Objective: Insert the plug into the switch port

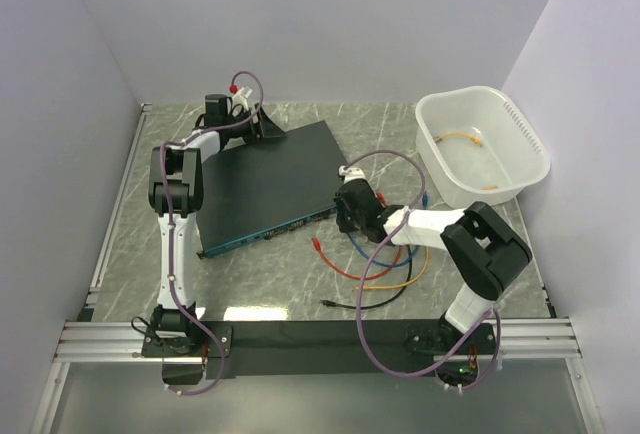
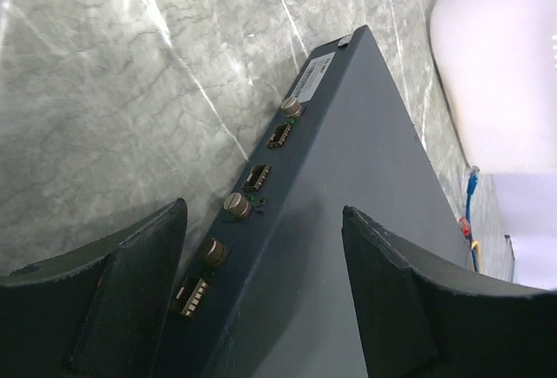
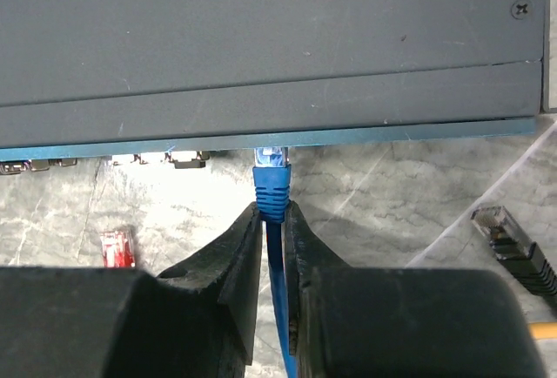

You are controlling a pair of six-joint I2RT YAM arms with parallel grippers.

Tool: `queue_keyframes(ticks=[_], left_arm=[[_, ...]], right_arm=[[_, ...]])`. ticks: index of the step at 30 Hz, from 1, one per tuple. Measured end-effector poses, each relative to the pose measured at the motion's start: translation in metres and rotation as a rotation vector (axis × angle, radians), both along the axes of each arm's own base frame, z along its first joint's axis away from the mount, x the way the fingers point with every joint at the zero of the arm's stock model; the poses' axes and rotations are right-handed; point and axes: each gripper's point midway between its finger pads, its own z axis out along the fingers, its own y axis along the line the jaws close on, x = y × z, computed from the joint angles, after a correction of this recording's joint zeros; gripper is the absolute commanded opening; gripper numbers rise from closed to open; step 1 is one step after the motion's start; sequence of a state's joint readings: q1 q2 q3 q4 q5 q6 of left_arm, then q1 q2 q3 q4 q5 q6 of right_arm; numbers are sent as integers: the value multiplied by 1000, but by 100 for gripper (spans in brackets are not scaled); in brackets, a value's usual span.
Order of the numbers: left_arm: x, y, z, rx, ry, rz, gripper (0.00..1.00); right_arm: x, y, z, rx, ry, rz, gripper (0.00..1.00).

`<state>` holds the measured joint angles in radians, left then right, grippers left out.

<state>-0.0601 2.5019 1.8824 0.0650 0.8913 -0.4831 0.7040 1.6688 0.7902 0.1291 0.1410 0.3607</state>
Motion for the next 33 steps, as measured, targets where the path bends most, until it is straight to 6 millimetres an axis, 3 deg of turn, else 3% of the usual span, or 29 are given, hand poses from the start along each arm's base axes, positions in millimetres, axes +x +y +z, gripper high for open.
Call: queue_keyframes(ticks=[13,14,17,20,25,33], left_arm=[[3,10,-2,19,-4,14,77],[3,10,-2,19,-4,15,77],[4,14,-1,19,-4,20,78],[5,14,-1,16,-3,23,78],[6,17,0,0,7,39,80],[12,30,9,-38,27,149,83]], right_arm=[[24,-6,3,-30,-32,32,0],[26,-5,3,-35,-32,41,3],[30,-5,3,-49,-41,62,41],[48,6,21,0,-123,68,54],[45,10,47,82,-178,55,64],[-2,18,99,237,-259,95,73]])
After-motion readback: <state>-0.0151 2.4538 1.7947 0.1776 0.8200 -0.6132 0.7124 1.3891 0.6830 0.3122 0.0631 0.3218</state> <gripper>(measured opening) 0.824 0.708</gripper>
